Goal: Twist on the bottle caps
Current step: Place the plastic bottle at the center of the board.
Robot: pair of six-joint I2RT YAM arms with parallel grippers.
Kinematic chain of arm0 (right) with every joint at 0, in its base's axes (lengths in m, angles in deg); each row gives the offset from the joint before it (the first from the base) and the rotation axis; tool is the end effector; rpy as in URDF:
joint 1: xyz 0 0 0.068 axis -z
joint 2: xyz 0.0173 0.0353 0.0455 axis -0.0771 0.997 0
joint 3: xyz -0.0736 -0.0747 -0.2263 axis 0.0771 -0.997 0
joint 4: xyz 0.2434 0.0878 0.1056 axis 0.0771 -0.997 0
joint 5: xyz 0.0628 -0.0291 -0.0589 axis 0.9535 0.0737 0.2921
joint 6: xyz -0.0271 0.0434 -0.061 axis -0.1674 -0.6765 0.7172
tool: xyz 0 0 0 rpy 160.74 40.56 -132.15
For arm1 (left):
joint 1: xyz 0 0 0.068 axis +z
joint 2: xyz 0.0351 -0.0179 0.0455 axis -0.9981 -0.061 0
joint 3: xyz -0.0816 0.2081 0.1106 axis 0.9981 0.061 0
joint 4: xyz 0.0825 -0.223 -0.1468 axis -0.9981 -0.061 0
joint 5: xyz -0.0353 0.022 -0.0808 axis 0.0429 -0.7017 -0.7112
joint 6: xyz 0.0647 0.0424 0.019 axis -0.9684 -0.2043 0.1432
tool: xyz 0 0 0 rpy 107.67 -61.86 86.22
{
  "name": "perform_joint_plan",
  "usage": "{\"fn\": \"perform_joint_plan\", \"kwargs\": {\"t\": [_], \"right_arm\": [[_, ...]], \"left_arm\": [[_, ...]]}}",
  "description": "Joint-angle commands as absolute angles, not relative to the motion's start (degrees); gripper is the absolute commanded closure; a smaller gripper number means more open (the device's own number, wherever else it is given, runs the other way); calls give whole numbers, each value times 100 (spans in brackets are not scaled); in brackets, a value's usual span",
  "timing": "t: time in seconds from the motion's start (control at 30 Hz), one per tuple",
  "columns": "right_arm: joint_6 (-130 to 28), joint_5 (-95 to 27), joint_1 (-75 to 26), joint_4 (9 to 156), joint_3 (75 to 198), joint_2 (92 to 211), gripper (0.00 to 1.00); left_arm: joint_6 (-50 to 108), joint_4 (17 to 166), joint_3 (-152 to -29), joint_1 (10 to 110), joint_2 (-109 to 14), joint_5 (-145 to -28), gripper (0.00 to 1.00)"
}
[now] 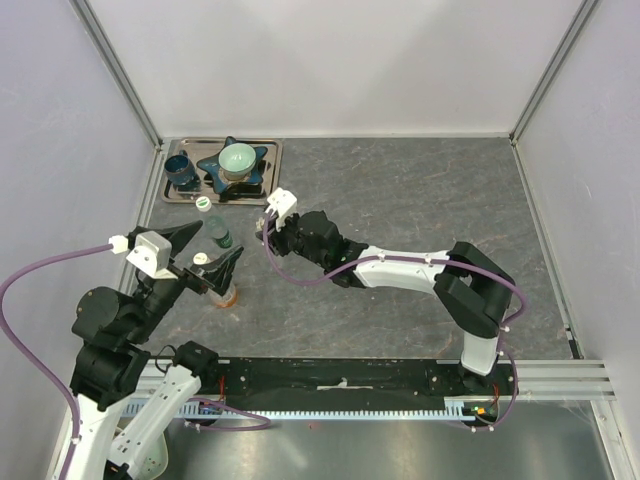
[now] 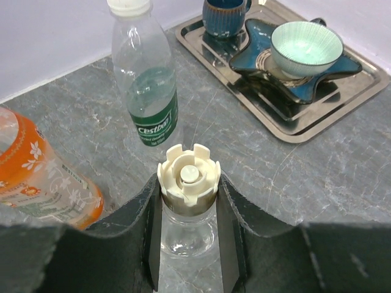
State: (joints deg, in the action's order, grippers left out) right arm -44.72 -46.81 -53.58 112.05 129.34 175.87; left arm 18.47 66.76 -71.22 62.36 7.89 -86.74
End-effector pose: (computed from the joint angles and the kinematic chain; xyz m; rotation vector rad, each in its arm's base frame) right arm 0.2555 0.3968 0.2180 -0.7760 1.5668 0.6778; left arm 0.1060 -0.0585 0.4156 0.3983 1.3475 -0.4738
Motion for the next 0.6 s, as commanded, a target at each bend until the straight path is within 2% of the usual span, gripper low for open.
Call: {"fn": "perform_joint_plan", "kwargs": {"t": [0.0,0.23,0.33,0.47,0.57], "right_arm": [[-4555,-4432,-5394,11332,12974,17759,100],[-4485,-4248,-5412,10717,13290,17997,98],[-4458,-4239,-5429,10594,13352,18024,91],[-4458,-4309,-5464,10550,13326,17980,58],[-4458,-4344,-5464,10479,13378,17927,50]], "left_arm": [[2119,6711,-7099,6242,743,-8651,1],[2136,6711,-7125,6242,725,-8660,1],[2136,6711,-7116,6242,734,-8660,1],[2136,6711,-7107,6242,751,-8642,1],[2145,6711,-7099,6242,760,-8642,1]]}}
